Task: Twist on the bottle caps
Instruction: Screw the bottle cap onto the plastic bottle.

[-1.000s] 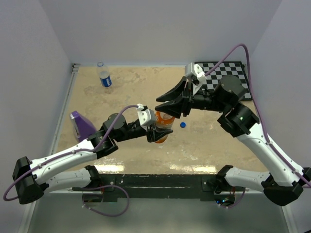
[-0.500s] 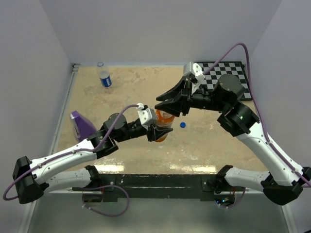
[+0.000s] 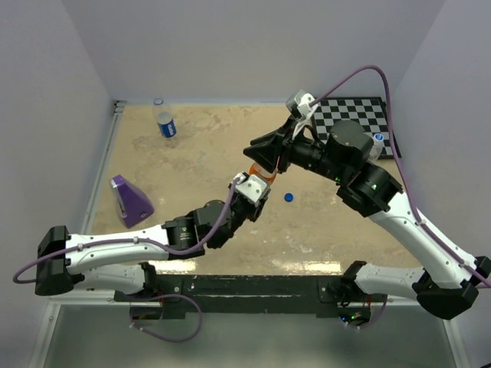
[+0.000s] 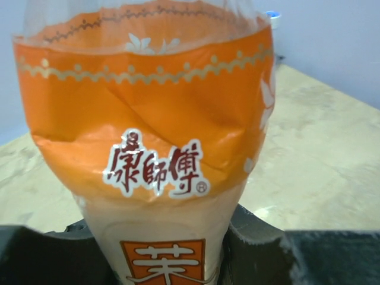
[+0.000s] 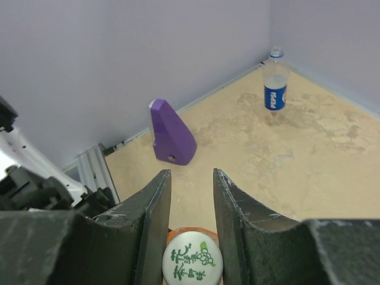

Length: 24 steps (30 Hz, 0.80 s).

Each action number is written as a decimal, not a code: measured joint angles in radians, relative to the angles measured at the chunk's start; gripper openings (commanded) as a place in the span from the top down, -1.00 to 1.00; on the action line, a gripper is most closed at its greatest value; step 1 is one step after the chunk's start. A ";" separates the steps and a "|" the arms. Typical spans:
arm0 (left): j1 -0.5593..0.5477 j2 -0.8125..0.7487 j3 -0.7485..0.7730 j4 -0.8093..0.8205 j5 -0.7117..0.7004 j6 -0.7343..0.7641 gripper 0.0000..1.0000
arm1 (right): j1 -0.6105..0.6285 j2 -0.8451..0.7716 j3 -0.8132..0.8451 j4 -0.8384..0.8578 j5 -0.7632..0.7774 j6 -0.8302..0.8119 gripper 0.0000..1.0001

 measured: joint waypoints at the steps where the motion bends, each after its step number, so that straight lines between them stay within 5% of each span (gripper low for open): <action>1: -0.018 0.018 0.002 0.015 -0.066 0.013 1.00 | 0.007 0.005 0.000 -0.007 0.032 0.008 1.00; 7: -0.077 0.108 0.002 0.124 -0.361 0.114 1.00 | 0.057 0.028 0.000 -0.025 0.200 0.043 1.00; 11: -0.082 0.132 0.002 0.147 -0.430 0.153 1.00 | 0.063 0.032 -0.011 -0.020 0.241 0.063 0.01; 15: -0.070 0.113 0.002 0.112 -0.393 0.122 1.00 | 0.063 0.022 -0.011 -0.028 0.252 0.072 -0.44; 24: 0.122 -0.091 -0.078 0.017 -0.079 -0.060 1.00 | 0.012 -0.007 0.106 -0.106 0.216 0.033 -0.52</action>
